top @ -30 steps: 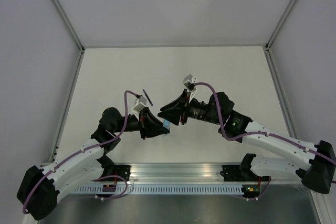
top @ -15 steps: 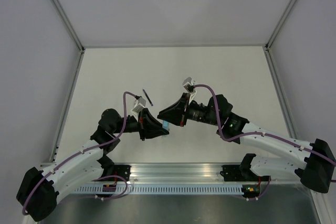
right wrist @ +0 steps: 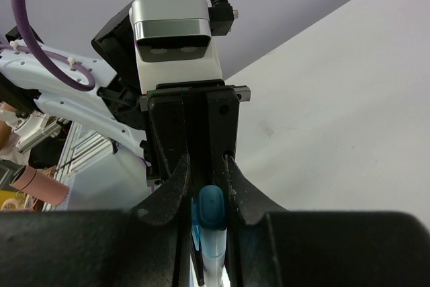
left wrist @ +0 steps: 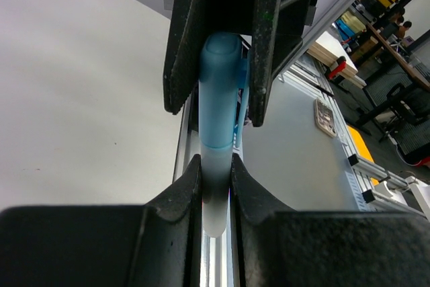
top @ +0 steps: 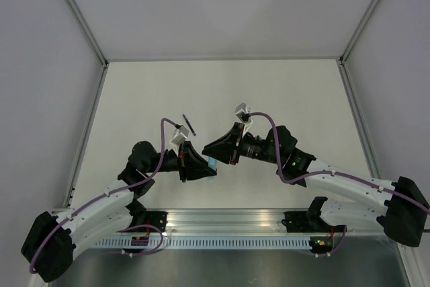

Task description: Insert the pens into the pen caps

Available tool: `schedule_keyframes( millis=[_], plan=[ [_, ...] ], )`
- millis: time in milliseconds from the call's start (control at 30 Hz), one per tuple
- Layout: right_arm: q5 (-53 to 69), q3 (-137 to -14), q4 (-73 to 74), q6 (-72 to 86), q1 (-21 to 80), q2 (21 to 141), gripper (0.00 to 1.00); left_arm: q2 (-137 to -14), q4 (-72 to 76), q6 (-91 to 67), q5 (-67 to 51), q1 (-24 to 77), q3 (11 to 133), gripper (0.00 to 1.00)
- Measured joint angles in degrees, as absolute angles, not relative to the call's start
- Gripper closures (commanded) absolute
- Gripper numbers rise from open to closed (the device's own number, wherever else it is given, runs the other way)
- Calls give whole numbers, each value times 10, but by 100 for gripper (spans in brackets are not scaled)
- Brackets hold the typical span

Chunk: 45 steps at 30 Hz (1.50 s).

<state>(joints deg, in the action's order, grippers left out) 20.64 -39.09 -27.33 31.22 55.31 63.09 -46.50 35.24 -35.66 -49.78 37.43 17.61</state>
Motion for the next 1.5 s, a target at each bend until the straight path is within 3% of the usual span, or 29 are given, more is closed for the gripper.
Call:
schedule_keyframes(
  millis=[1500],
  plan=[
    [-37,-248,-492,339,645,647,100,-481,272,-380,-505,334,183,98]
  ],
)
